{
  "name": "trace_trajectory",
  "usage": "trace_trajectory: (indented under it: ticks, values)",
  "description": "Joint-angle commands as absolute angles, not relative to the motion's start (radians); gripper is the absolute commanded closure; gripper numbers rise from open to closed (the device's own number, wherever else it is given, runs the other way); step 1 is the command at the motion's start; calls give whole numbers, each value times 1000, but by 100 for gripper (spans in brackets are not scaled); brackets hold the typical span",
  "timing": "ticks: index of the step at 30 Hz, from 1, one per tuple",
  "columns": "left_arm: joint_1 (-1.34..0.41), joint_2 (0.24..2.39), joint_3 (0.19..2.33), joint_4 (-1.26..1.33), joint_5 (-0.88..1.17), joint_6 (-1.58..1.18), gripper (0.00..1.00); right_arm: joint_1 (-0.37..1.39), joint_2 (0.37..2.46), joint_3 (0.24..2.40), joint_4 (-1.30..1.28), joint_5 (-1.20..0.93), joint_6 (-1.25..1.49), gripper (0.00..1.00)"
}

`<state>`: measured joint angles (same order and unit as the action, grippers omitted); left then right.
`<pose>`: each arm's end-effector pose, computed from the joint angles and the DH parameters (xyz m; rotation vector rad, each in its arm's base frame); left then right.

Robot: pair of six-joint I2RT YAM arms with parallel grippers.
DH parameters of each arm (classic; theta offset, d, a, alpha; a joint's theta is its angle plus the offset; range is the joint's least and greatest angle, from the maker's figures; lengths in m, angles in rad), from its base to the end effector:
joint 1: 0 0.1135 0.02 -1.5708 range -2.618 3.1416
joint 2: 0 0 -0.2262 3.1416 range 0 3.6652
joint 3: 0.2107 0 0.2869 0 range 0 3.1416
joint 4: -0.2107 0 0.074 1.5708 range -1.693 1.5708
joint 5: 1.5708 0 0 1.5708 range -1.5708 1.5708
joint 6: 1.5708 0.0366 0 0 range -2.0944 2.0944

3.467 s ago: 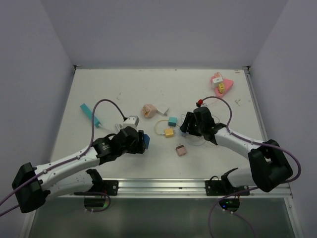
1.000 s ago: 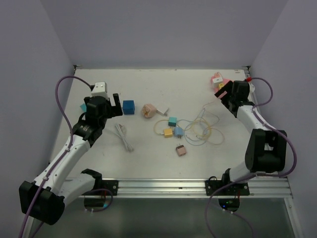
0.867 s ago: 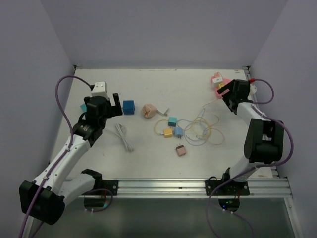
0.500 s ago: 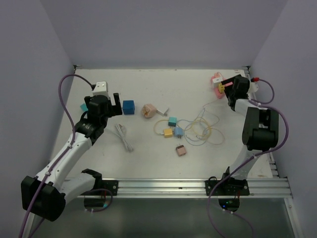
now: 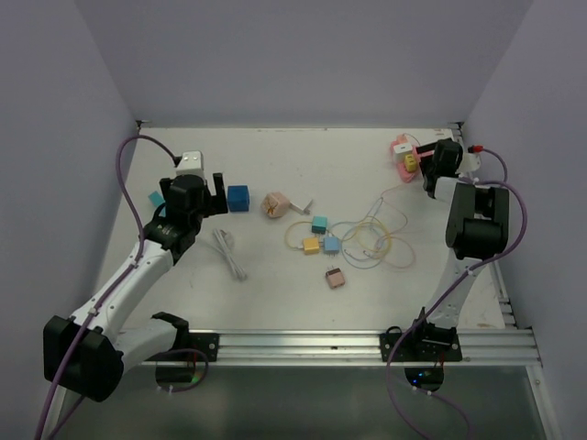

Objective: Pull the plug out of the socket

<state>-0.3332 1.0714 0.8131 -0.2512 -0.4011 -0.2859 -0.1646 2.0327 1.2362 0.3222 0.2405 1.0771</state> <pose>0.2809 -0.0821 0.2459 -0.1933 2.0274 0.0301 0.4497 -0.0835 0.1073 1.3095 1.5721 0.3277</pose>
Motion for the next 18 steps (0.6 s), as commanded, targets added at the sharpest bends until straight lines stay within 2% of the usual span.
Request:
trace_trajectory:
  ticks: [1, 7, 13, 18]
  values:
    - [-324, 1078, 815, -206, -417, -259, 1, -176, 2068, 1302, 400, 207, 1066, 16]
    - [-324, 1086, 816, -207, -414, -259, 1, -190, 2154, 1370, 403, 42, 1031, 16]
    - [-324, 1091, 816, -207, -413, -258, 2, -198, 2207, 1370, 459, -31, 996, 16]
    - [-324, 1098, 822, -209, -403, -255, 2, -198, 2178, 1335, 485, -109, 960, 21]
